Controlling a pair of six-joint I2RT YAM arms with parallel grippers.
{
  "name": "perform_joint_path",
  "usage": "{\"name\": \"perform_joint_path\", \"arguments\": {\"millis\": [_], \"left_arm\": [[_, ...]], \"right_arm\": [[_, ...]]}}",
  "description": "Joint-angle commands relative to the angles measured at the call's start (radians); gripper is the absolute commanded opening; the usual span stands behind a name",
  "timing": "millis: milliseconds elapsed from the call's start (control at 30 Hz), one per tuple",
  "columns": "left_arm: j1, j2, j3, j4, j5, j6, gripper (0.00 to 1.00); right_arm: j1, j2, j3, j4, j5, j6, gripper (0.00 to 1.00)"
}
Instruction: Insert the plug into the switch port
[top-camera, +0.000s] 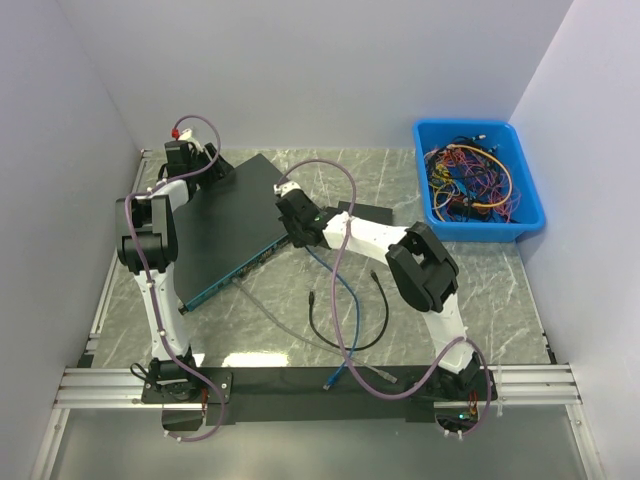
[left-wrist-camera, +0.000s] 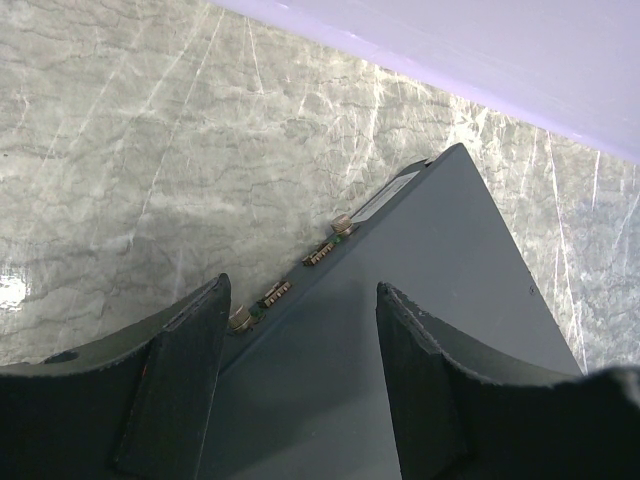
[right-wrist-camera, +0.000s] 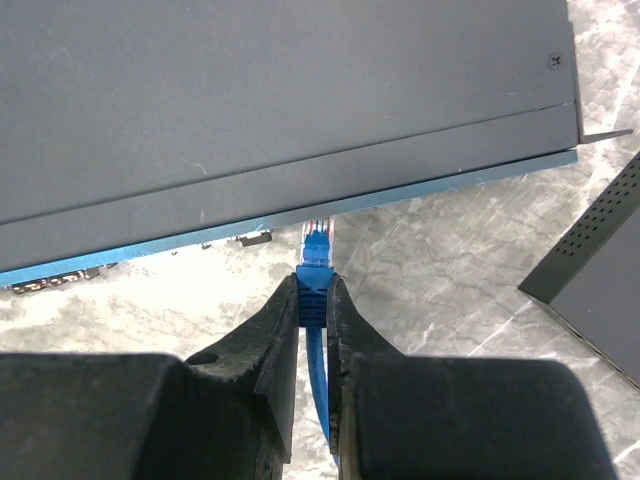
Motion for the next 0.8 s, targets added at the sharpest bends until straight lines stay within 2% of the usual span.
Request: {"name": "perform_joint_path", "arguments": {"millis": [0,233,367,500,600,700,733,767], "left_arm": [[-0.072,0.022,-0.028,-0.194,0.11,-0.043,0.65],[-0.072,0.024,-0.027,-0.197,0.113,-0.04,0.65],[-0.072,0.025,-0.023,-0.199,0.115,-0.04,0.65],[-0.072,0.024,-0.025,-0.197,0.114,-0.04,0.65],[-0.072,0.028,-0.02,-0.202,0.116,-0.04,0.65],[-0.074,0.025,-0.023,-0.199,0.116,-0.04,0.65],[-0.074,0.027,-0.023,-0.2,0.118,-0.039,0.65],[-0.074,0.027,-0.023,-0.2,0.118,-0.037,0.65]], "right_arm": [[0.016,-0.107,0.01,0.188,-0.005,-0.005,0.0],[0.014,-0.061,0.027,0.142,0.016,-0.011,0.0],[0.011,-0.113,-0.127,0.199,0.012,0.005,0.0],[0.013,-0.235,-0.275,0.251,-0.046,0.035,0.0],[0.013,-0.346,-0.388,0.292,-0.158,0.032,0.0],[0.013,-0.488,-0.503,0.367,-0.376,0.017,0.0],[0.013,-0.524,-0.526,0.386,-0.54,0.011,0.0],[0.014,-0.556,-0.559,0.4,-0.613,0.003,0.0]]}}
